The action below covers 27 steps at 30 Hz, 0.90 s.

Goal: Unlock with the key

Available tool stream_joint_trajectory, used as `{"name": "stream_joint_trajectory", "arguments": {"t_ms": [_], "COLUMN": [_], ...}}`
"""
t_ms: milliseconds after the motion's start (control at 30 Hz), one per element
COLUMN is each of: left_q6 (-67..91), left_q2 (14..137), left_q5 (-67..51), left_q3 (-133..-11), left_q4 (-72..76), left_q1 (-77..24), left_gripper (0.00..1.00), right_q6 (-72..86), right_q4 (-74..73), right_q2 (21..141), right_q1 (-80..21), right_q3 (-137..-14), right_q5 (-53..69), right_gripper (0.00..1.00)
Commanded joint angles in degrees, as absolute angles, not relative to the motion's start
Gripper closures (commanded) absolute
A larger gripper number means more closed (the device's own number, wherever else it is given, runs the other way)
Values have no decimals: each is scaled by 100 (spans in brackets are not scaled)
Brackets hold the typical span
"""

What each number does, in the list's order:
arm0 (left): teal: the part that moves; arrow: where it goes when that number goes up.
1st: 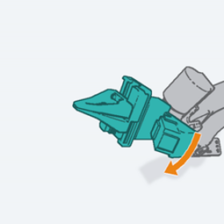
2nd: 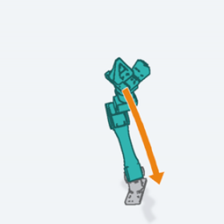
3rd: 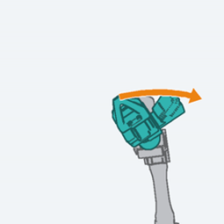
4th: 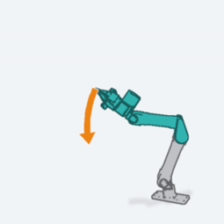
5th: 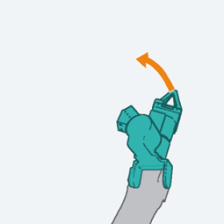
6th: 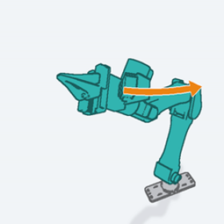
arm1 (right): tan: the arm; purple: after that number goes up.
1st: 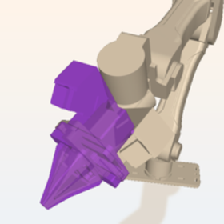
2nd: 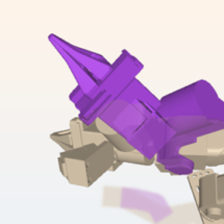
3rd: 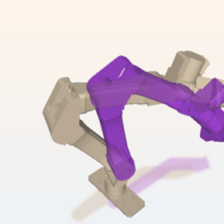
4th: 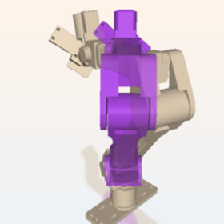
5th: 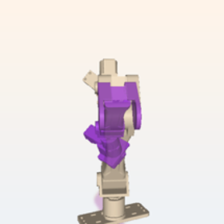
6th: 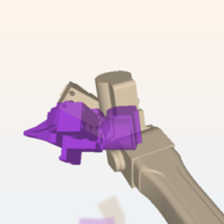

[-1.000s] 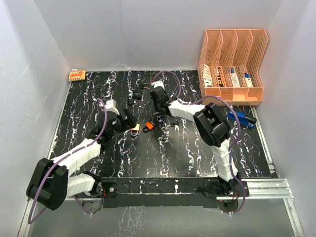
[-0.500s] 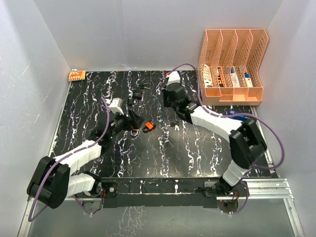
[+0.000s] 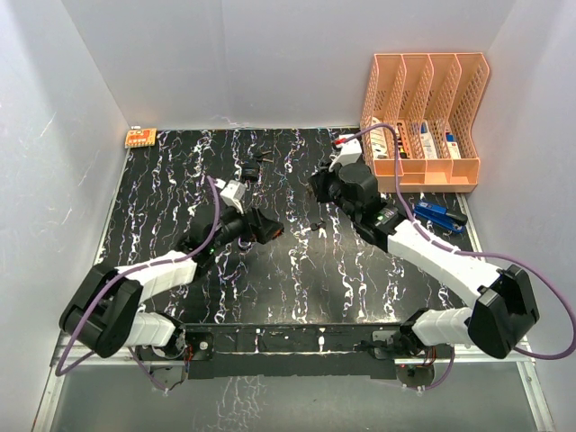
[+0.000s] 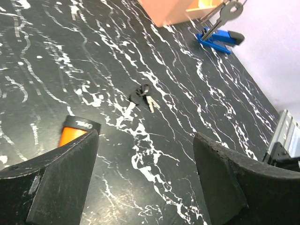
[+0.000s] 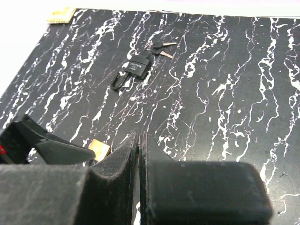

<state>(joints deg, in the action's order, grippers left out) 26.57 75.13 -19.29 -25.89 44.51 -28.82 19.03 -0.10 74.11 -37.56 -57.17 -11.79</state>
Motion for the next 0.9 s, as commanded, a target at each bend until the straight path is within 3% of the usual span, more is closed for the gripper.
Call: {"name": "stream_joint_trajectory", "arguments": {"t_ms": [0, 867], "left_q6": [2443, 2580], "left_q2": [7709, 7603], "left_q5": [-2163, -1792], "left_q3": [-2991, -2824], "left_q4": [4774, 5025], "left_q1": [-3131, -3417], "left_gripper": [21, 22], "right_q6": [2061, 1973], "right_q4": [248, 583], "right_q2": [7138, 6659], "right_q1": [-3794, -3792], "right_q3": [-5551, -4930], "right_q5": [-989, -806], "right_gripper": [100, 100]}}
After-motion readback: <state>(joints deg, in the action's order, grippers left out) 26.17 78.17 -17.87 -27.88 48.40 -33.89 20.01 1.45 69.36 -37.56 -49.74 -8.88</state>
